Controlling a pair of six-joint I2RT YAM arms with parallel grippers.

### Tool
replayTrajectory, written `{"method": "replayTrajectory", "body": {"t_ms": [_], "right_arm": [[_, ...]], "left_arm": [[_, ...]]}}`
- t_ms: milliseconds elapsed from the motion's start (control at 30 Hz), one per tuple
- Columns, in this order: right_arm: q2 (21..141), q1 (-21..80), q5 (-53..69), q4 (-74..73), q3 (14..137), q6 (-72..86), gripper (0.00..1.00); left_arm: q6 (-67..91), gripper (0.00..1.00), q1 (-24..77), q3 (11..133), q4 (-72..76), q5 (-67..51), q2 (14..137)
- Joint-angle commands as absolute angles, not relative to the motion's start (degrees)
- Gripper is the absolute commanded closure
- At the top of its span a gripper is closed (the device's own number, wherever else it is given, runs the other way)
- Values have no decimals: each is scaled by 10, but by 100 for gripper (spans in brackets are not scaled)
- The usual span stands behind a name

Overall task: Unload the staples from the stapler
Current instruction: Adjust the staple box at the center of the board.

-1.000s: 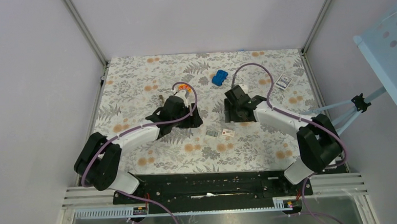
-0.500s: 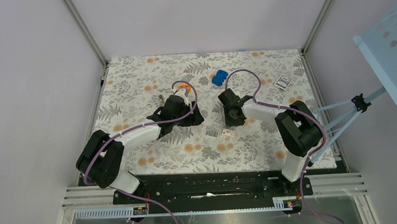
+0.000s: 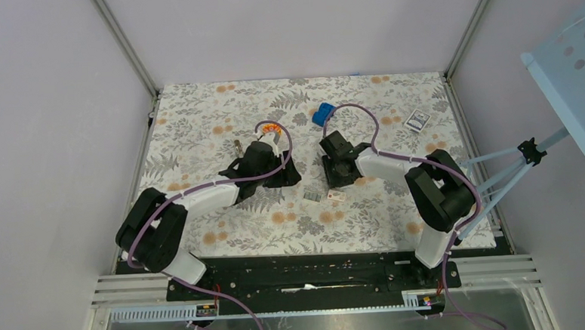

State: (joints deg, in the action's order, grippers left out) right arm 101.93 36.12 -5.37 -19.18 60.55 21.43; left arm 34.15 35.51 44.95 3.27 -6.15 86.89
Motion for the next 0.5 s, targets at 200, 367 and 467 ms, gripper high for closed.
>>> {"method": "replayTrajectory", "body": {"t_ms": [200, 367, 467], "right_arm": [[1006, 374, -1, -210, 570, 209, 59], [998, 374, -1, -221, 566, 219, 59], [995, 375, -17, -232, 566, 232, 59]], "left_arm": [[342, 32, 359, 447, 66, -80, 886], [344, 32, 361, 446, 69, -80, 889], [345, 34, 363, 446, 73, -84, 893]]}}
